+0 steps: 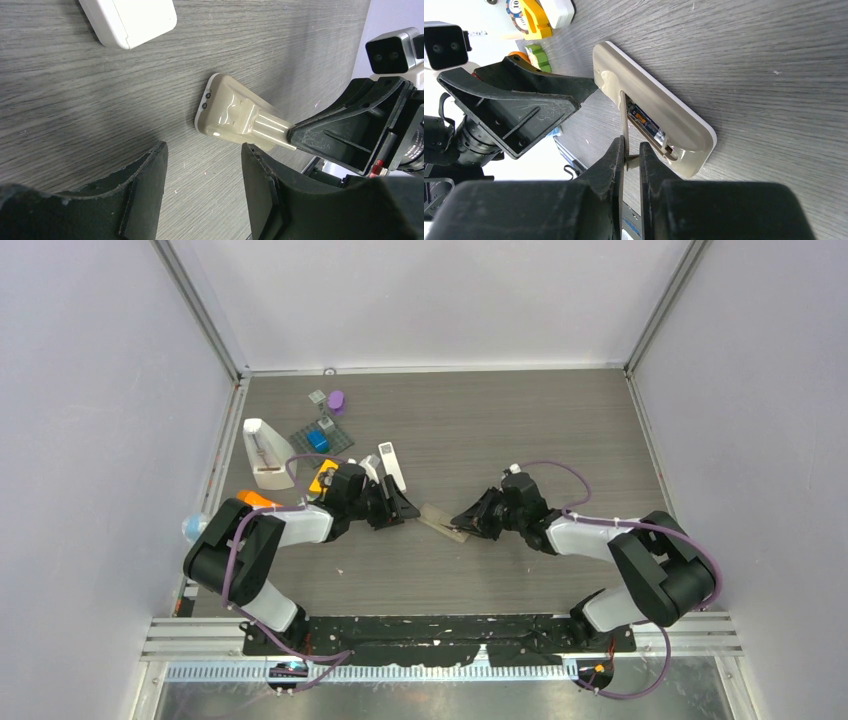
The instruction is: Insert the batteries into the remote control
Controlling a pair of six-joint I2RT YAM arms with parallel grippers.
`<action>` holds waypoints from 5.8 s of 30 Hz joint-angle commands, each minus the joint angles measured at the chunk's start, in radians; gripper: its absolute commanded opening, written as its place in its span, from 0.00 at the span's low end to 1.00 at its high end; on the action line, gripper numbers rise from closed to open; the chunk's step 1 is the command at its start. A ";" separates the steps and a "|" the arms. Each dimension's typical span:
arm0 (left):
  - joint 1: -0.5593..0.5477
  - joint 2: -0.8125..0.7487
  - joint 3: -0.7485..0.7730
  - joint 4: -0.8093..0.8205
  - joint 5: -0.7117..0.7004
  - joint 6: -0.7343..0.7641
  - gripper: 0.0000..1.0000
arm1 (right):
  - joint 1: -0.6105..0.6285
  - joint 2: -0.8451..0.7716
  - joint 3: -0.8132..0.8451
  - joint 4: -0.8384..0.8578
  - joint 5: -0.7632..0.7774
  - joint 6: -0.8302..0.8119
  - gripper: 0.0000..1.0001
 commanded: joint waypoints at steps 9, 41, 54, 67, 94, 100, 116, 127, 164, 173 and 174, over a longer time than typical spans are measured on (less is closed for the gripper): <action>0.004 -0.004 0.017 0.032 -0.014 0.021 0.57 | 0.008 0.012 0.061 -0.151 0.049 -0.028 0.21; 0.004 -0.021 0.009 0.036 -0.019 0.021 0.56 | 0.009 -0.068 0.166 -0.391 0.075 -0.043 0.41; 0.004 -0.031 0.008 0.033 -0.020 0.022 0.57 | 0.026 -0.065 0.197 -0.361 0.061 -0.052 0.20; 0.004 -0.039 0.004 0.030 -0.024 0.025 0.57 | 0.061 0.086 0.323 -0.508 0.136 -0.123 0.05; 0.004 -0.337 0.055 -0.170 -0.173 0.122 0.62 | 0.117 0.013 0.507 -0.623 0.240 -0.725 0.62; 0.011 -0.521 0.073 -0.291 -0.313 0.168 0.75 | 0.141 0.099 0.593 -0.775 0.196 -1.051 0.89; 0.065 -0.761 0.063 -0.426 -0.445 0.193 1.00 | 0.272 0.384 0.734 -0.767 0.309 -1.225 0.89; 0.086 -0.768 0.055 -0.434 -0.423 0.171 0.99 | 0.266 0.520 0.854 -0.802 0.317 -1.206 0.63; 0.085 -0.300 0.166 0.623 0.366 -0.433 0.96 | -0.002 0.038 0.725 0.069 -0.469 -0.160 0.26; 0.084 -0.181 0.124 0.951 0.327 -0.647 0.73 | -0.003 0.052 0.687 0.200 -0.473 -0.027 0.27; 0.084 -0.184 0.124 0.945 0.326 -0.642 0.71 | -0.003 0.057 0.688 0.206 -0.472 -0.020 0.27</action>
